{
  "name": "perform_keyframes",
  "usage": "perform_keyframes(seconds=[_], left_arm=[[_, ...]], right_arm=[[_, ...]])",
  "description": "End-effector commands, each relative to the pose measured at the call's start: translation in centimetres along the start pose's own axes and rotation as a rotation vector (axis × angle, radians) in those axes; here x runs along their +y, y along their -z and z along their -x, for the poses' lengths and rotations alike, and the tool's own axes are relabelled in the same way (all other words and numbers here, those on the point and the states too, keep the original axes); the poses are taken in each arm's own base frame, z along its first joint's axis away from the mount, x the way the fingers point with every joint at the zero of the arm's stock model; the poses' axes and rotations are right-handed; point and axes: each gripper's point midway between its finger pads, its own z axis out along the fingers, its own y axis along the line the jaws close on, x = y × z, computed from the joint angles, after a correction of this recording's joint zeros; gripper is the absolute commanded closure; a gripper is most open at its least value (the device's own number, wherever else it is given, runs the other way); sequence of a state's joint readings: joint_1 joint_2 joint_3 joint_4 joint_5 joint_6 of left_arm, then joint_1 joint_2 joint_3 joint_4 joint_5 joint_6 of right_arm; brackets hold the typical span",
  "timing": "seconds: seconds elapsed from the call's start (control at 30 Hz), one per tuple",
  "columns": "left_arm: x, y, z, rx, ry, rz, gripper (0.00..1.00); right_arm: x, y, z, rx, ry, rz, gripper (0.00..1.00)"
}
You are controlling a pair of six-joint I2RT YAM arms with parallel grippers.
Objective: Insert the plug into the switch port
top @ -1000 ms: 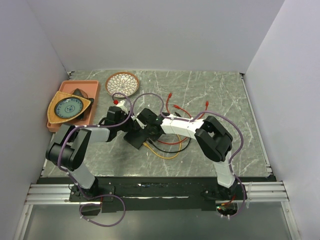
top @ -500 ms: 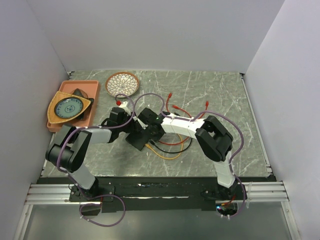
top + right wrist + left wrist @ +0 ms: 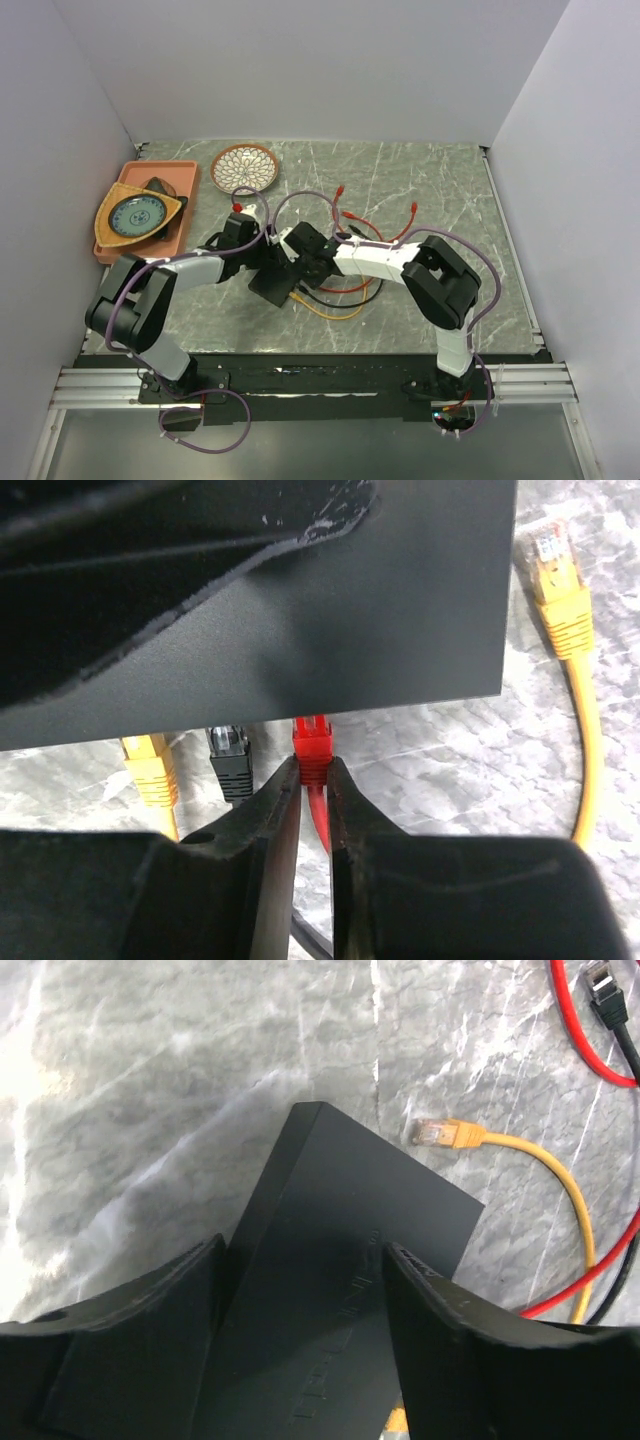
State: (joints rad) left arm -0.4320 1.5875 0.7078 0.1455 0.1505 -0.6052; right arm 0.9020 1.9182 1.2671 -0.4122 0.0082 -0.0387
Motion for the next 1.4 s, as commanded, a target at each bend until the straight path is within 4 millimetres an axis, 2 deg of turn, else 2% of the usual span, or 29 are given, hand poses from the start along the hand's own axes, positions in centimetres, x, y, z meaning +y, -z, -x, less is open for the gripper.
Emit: perform_keyframes(seconds=[0.0,0.07,0.27,0.43,0.47,0.57,0.63,0.67,0.9,0.93,1.0,1.03,1.1,1.13,1.17,1.2,1.23,1.27,1.3,1.33,1.37], left_arm=[[-1.2,1.9,-2.2,0.131,0.088,-0.016,0.28],[-0.9,2.4,-1.2,0.102,0.092,0.002,0.22],[-0.2,4.1,1.9,-0.001,0.1,0.083,0.07],[-1.4,6.5,4.7,-0.114,0.084,0.064,0.03],[-1.6,7.0,5.2,-0.134,0.078,0.055,0.02],[-2.8,8.9,6.8,-0.203,0.053,0.02,0.01],[-3.5,10.2,7.7,-0.245,0.042,-0.001,0.01],[-3.6,10.8,8.3,-0.269,0.04,0.005,0.04],[-4.3,15.5,11.5,-0.448,0.07,0.009,0.04],[-4.6,16.5,12.1,-0.487,0.073,-0.006,0.04],[-4.5,17.2,12.5,-0.533,0.076,-0.005,0.04],[-4.4,17.6,12.5,-0.554,0.079,-0.008,0.04],[-4.1,18.3,13.0,-0.597,0.088,-0.005,0.04],[-3.9,18.1,12.8,-0.598,0.091,0.002,0.04],[-3.8,18.1,12.8,-0.601,0.091,0.001,0.04],[-3.8,18.0,12.8,-0.6,0.091,0.0,0.04],[-3.8,17.7,12.7,-0.59,0.09,0.002,0.04],[-3.9,17.5,12.6,-0.582,0.086,-0.001,0.04],[-4.0,17.3,12.6,-0.573,0.082,-0.003,0.04],[-4.0,16.8,12.4,-0.548,0.077,0.003,0.04],[-3.9,16.4,12.2,-0.534,0.079,0.007,0.04]], right_arm=[[2.3,1.6,6.5,-0.256,-0.006,0.088,0.78],[2.0,1.7,5.5,-0.206,0.002,0.072,0.66],[1.0,2.9,4.4,-0.166,0.003,0.022,0.57],[-0.1,4.6,4.2,-0.177,-0.004,-0.033,0.46],[-0.2,4.8,4.1,-0.179,-0.004,-0.037,0.41],[-0.9,6.3,4.6,-0.209,-0.013,-0.066,0.3],[-1.4,7.2,5.0,-0.227,-0.024,-0.083,0.26],[-1.7,8.1,5.5,-0.253,-0.036,-0.093,0.26],[-5.7,14.0,8.7,-0.456,-0.173,-0.2,0.25],[-7.0,14.5,8.9,-0.471,-0.201,-0.225,0.25],[-8.6,15.5,9.5,-0.492,-0.257,-0.26,0.25],[-10.2,16.1,10.2,-0.507,-0.307,-0.293,0.24],[-11.9,15.4,9.9,-0.475,-0.356,-0.325,0.24],[-13.5,15.8,10.4,-0.487,-0.408,-0.344,0.23],[-14.1,14.6,10.2,-0.459,-0.43,-0.344,0.23],[-14.7,14.3,10.3,-0.449,-0.45,-0.348,0.23],[-16.0,14.7,11.0,-0.464,-0.494,-0.364,0.23],[-16.8,13.4,10.8,-0.434,-0.511,-0.388,0.23],[-17.3,12.9,10.9,-0.421,-0.519,-0.398,0.23],[-18.0,13.5,12.2,-0.444,-0.527,-0.411,0.22],[-18.8,11.7,11.9,-0.401,-0.541,-0.44,0.21]])
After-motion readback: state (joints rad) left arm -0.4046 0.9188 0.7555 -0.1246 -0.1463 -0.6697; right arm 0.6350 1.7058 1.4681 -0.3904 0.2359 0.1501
